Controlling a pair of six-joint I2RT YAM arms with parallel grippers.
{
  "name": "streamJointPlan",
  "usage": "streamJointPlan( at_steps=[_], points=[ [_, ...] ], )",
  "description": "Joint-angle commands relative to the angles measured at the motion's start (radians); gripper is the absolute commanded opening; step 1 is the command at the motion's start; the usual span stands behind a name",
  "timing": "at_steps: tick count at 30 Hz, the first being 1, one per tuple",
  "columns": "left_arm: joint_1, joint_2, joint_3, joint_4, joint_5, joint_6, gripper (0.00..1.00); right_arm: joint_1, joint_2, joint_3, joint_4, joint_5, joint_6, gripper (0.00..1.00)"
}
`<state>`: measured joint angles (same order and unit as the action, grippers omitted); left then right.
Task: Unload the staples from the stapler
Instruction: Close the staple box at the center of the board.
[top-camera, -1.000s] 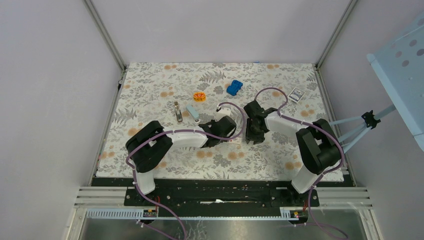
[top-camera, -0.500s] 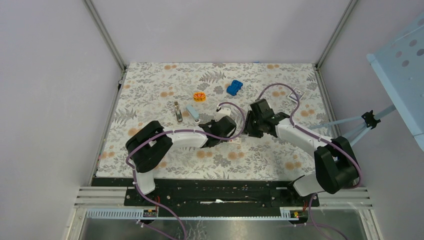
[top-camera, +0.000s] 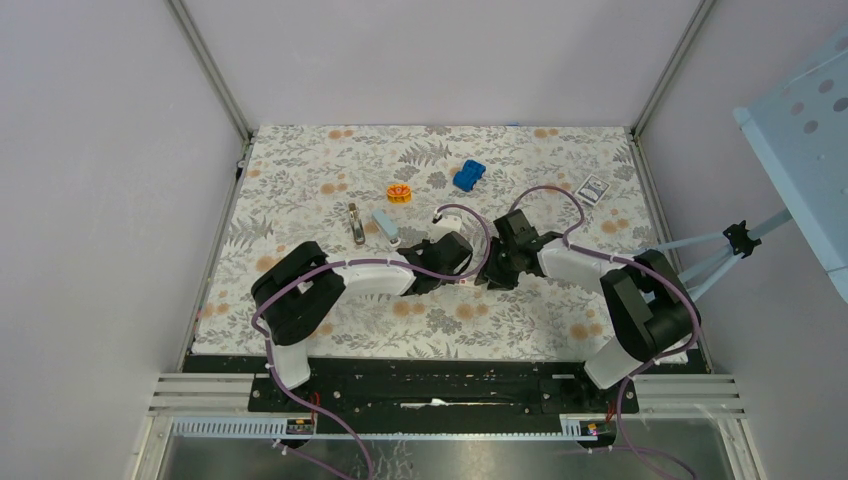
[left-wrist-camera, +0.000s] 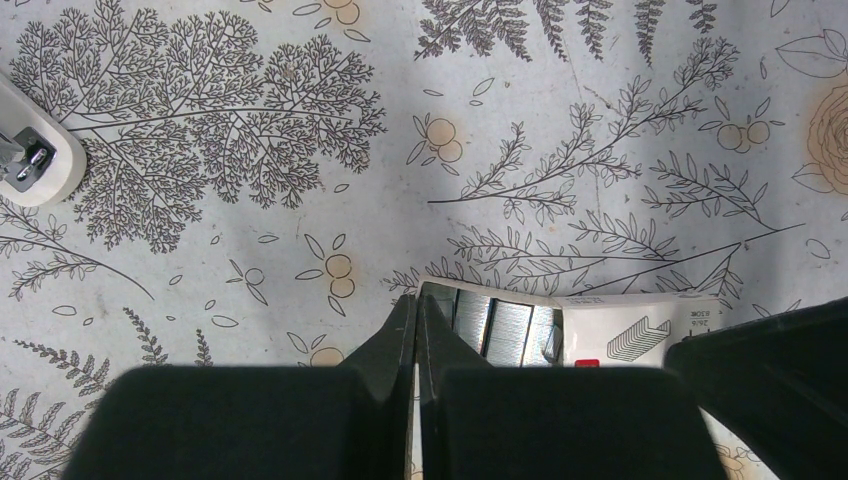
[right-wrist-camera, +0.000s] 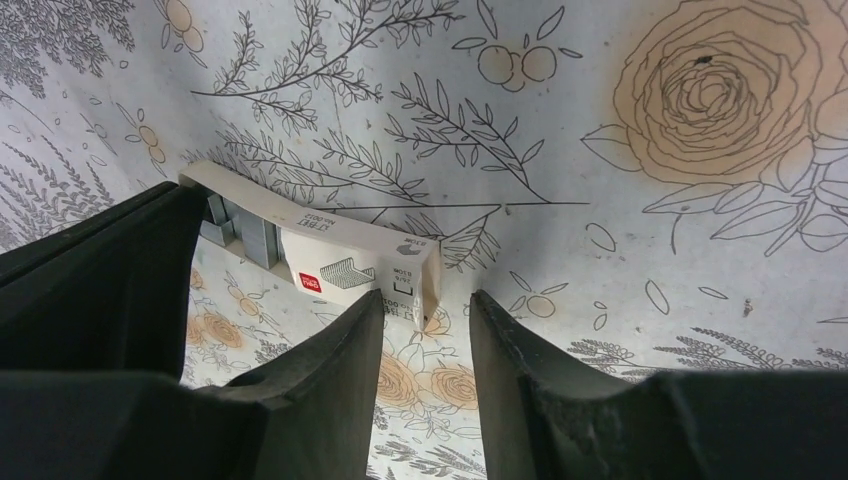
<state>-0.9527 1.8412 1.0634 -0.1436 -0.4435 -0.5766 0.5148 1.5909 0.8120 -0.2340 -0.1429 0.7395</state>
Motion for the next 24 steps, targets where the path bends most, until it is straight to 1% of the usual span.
streamJointPlan(
  at_steps=[1,8,11,15,24],
  points=[
    [0.001,0.012,-0.016,-0.005,0.050,-0.008,0.00,0.002,0.020,0.005,0.025,-0.014,0.016,0.43],
    [0.000,0.015,-0.014,-0.006,0.049,-0.009,0.00,0.002,-0.018,0.004,0.003,-0.002,0.003,0.42],
    [0.001,0.012,-0.016,-0.007,0.045,-0.011,0.00,0.002,-0.057,0.015,-0.035,0.053,-0.017,0.42],
    [0.001,0.015,-0.015,-0.007,0.047,-0.012,0.00,0.001,-0.087,0.050,-0.089,0.174,-0.049,0.43],
    [0.001,0.016,-0.017,-0.007,0.047,-0.016,0.00,-0.010,0.026,0.153,-0.102,0.192,-0.014,0.41]
  ],
)
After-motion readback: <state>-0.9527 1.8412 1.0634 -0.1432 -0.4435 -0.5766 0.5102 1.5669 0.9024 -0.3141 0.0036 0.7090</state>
